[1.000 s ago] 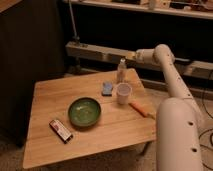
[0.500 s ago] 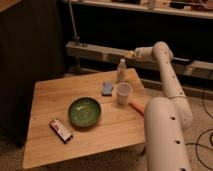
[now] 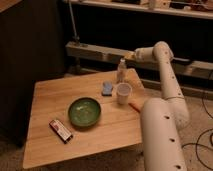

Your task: Knock the bottle over

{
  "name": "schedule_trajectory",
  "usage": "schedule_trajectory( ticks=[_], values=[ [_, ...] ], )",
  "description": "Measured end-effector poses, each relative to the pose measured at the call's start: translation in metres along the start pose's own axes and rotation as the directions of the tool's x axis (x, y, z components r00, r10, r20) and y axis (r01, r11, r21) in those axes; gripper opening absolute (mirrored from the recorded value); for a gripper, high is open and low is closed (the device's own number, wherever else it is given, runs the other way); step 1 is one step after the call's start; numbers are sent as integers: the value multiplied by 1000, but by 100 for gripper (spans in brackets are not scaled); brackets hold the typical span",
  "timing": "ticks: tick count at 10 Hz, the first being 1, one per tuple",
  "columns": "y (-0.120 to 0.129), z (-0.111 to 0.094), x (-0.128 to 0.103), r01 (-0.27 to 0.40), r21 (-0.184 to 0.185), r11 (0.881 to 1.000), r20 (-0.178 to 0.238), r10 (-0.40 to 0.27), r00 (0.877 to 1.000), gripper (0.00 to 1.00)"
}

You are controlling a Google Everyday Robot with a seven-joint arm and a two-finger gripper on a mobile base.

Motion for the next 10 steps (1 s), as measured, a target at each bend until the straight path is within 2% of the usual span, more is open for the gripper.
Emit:
schedule_trajectory(
  ticks=[1,3,5,6,7,10],
  values=[
    [7,7,24,-11,-32,999,-76,9,997,28],
    [34,2,69,-37,-74,997,-161,25,987,28],
    [71,-1,113,-81,-137,987,-254,44,966,28],
    [90,-14,134,-94,-161,982,-291,44,956,28],
    [106,-23,155,-104,-175,979,-325,42,945,32],
    [128,-42,183,-111,-177,978,-354,42,934,32]
  ],
)
